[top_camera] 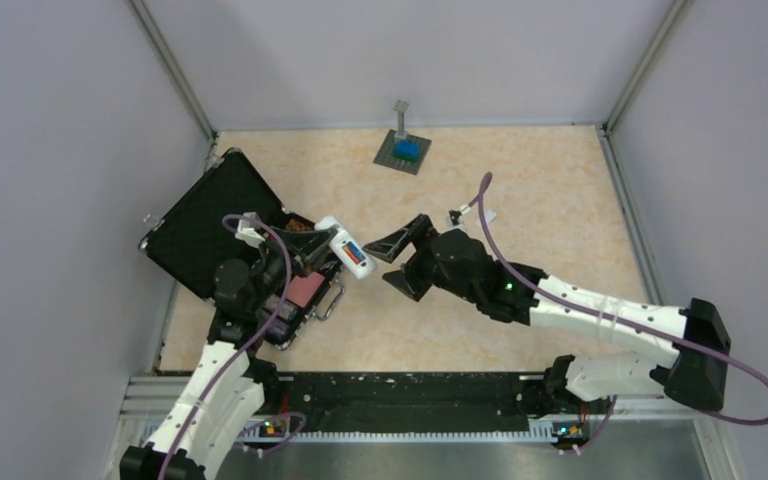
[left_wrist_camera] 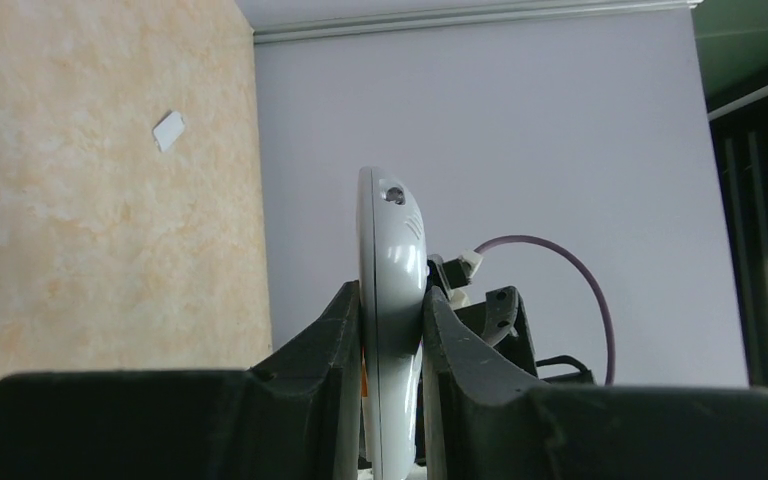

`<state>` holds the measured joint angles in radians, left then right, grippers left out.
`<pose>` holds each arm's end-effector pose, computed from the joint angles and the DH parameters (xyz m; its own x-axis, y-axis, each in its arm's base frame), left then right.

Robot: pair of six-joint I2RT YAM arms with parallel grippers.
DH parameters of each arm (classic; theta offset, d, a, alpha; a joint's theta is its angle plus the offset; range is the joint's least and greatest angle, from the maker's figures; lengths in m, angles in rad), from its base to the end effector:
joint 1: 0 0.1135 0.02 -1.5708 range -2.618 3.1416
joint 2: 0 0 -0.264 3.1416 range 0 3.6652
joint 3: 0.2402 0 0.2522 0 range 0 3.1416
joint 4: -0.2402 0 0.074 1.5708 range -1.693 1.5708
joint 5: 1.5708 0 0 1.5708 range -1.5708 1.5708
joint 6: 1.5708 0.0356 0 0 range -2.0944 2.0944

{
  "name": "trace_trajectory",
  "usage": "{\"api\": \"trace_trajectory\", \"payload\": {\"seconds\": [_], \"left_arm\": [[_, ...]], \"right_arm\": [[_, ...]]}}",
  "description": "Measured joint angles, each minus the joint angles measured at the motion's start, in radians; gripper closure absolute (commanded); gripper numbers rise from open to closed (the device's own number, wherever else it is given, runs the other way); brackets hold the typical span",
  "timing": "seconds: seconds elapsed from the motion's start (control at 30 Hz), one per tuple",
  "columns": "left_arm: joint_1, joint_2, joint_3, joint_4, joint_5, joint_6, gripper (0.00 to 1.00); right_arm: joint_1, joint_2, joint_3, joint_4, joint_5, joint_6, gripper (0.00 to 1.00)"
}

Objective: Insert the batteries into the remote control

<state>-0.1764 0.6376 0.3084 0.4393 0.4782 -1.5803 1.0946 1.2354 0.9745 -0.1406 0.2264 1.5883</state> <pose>0.1586 -0.0449 0.2598 -0.6071 -0.7936 -0.0411 0.1024 -0.0268 -0.9944 0.1379 0.2499 0.3151 -0.7681 0.6363 -0.0716 0.1926 0.3362 0.9219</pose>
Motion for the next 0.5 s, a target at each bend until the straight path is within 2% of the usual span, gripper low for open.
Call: {"api": "trace_trajectory", "payload": {"seconds": [0.13, 0.27, 0.4, 0.5], "left_arm": [[0.0, -0.002, 0.0, 0.001, 0.017, 0.091, 1.0], [0.0, -0.001, 0.005, -0.008, 0.081, 0.195, 1.0], [0.0, 0.0, 0.06, -0.068, 0.163, 0.303, 1.0], [0.0, 0.0, 0.106, -0.093, 0.206, 0.357, 1.0]], "right_arm": [[-0.003, -0.09, -0.066, 0.0, 0.015, -0.042, 0.14], [-0.038, -0.155, -0.099, 0.007, 0.002, -0.153, 0.16], [-0.146, -0.203, -0.129, 0.006, -0.077, -0.316, 0.17], [-0.222, -0.2, -0.115, -0.013, -0.156, -0.499, 0.17]]}}
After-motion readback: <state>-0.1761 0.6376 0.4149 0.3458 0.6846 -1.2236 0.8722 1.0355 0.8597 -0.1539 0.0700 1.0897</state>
